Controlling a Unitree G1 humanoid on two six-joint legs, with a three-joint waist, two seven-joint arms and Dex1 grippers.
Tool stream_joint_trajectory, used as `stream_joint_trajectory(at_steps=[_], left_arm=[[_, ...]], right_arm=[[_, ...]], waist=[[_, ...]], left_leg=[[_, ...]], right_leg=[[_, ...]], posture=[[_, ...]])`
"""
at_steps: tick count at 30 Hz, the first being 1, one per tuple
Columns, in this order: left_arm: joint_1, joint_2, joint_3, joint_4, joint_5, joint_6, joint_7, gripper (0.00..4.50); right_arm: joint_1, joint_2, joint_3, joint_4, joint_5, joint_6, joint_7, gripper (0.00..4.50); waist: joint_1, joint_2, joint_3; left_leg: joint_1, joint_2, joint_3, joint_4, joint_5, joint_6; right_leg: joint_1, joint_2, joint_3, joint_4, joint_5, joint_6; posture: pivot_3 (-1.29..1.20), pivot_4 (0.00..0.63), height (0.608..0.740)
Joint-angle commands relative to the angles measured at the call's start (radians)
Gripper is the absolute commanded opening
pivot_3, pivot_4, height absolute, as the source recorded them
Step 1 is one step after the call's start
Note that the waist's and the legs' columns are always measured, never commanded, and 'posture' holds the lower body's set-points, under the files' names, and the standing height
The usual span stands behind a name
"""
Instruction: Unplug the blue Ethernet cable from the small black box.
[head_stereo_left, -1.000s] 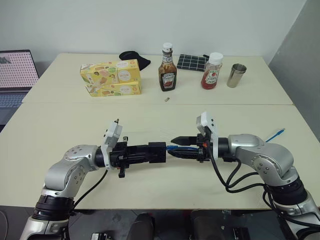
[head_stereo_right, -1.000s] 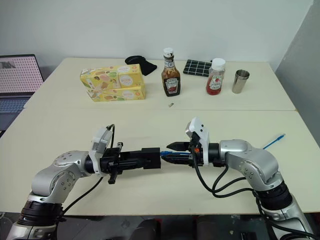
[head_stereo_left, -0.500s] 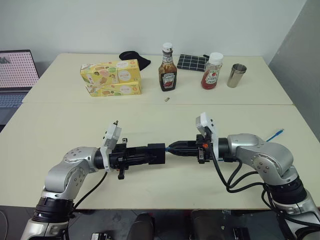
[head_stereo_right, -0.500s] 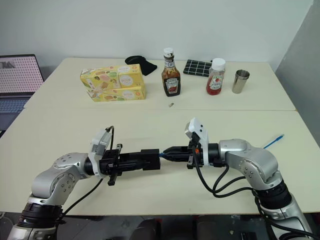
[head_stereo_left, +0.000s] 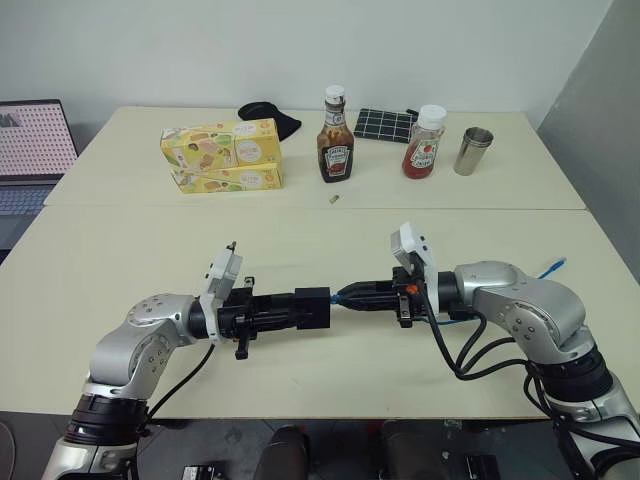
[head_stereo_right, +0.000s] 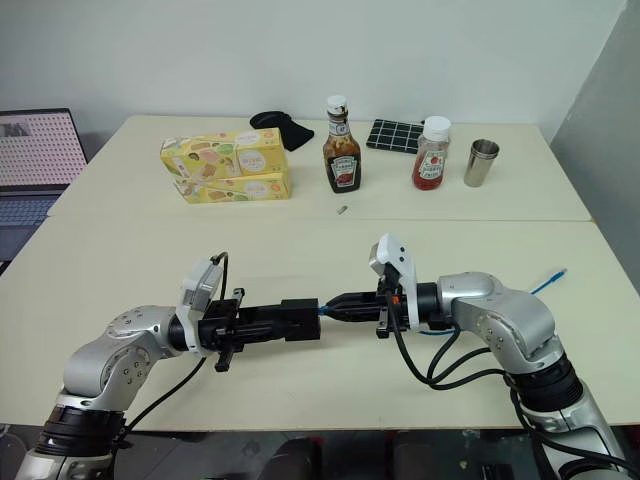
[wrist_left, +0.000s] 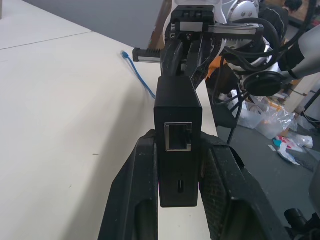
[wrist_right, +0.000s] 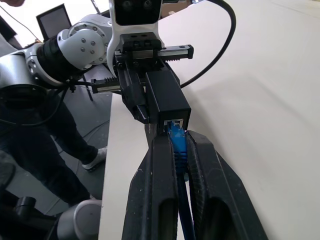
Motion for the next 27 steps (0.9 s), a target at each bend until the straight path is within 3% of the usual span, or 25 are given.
stream_joint_trajectory(at_steps=[1, 4, 27], left_arm=[[0.007, -0.002, 0.010, -0.007, 0.000, -0.016, -0.006, 0.77], [0.006, -0.005, 0.009, -0.006, 0.002, -0.016, -0.007, 0.77], [-0.007, -0.034, 0.000, -0.020, 0.001, -0.005, 0.018, 0.77]], right_arm=[[-0.015, 0.010, -0.064, -0.003, 0.060, 0.033, -0.004, 1.18], [-0.010, 0.023, -0.088, -0.004, 0.101, 0.078, -0.020, 1.70], [0.033, 0.052, -0.036, -0.048, 0.054, 0.067, -0.093, 1.70]], waist=[[0.000, 0.000, 0.000], [0.000, 0.000, 0.000], [0.000, 0.000, 0.000]], left_leg=[[0.000, 0.000, 0.000, 0.000, 0.000, 0.000], [0.000, 0.000, 0.000, 0.000, 0.000, 0.000], [0.000, 0.000, 0.000, 0.000, 0.000, 0.000]], right_leg=[[0.000, 0.000, 0.000, 0.000, 0.000, 0.000], [0.000, 0.000, 0.000, 0.000, 0.000, 0.000], [0.000, 0.000, 0.000, 0.000, 0.000, 0.000]], posture=[[0.00, 0.150, 0.740], [0.00, 0.150, 0.740], [0.00, 0.150, 0.740]])
